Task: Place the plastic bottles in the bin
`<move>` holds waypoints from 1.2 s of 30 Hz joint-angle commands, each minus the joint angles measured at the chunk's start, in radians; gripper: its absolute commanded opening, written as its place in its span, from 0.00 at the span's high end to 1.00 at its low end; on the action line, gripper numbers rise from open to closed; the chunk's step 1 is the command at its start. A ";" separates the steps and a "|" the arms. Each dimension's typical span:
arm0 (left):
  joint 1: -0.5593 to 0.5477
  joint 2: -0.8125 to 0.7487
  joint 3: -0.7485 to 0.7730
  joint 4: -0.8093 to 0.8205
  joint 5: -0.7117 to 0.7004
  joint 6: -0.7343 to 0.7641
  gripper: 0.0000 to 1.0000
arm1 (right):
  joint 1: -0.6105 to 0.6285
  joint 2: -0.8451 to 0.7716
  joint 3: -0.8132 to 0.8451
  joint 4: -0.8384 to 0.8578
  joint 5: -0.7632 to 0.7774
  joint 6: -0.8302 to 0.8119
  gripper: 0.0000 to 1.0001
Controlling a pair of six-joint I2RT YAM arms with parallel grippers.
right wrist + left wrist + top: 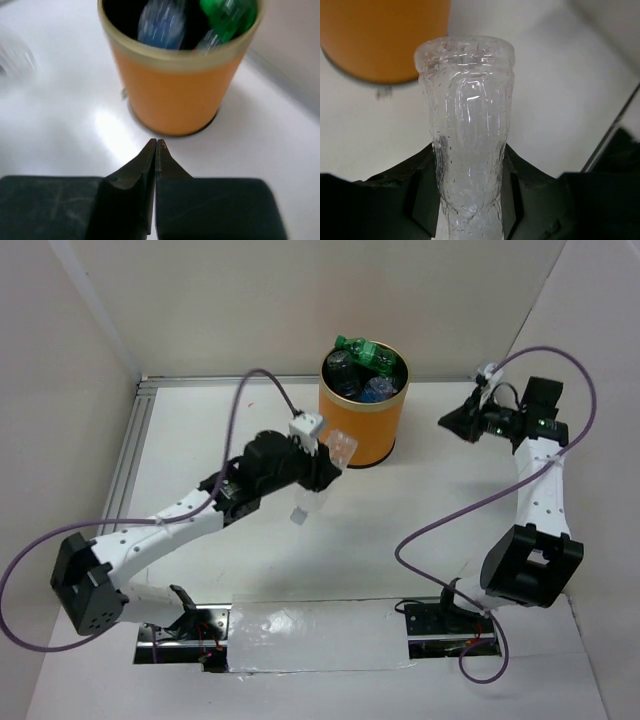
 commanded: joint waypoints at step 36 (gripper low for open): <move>0.139 0.719 0.841 0.696 -0.246 0.230 0.00 | -0.026 -0.197 -0.526 -0.232 -0.024 -0.510 0.00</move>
